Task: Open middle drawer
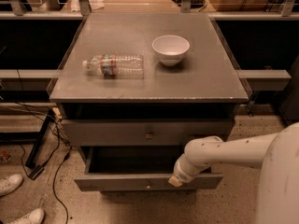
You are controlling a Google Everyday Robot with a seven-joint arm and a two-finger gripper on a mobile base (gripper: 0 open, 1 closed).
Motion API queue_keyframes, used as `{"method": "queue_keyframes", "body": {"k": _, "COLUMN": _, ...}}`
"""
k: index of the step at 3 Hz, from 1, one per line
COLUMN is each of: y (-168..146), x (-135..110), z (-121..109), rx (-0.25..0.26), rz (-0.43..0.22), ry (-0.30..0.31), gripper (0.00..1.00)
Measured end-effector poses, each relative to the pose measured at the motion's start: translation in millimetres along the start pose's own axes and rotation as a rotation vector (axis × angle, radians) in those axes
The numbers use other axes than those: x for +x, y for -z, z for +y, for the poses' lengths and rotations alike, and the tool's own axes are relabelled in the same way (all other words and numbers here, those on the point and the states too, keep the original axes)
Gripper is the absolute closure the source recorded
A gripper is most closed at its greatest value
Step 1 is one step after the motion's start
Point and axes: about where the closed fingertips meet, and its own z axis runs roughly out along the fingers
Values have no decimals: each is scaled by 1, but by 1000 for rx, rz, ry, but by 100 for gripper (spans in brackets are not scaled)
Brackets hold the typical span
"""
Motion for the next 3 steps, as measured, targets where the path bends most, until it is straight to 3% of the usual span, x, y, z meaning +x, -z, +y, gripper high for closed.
{"method": "queue_keyframes", "body": {"k": 3, "y": -1, "x": 3, "z": 2, "rx": -9, "rz": 3, "ry": -18, "gripper": 100}}
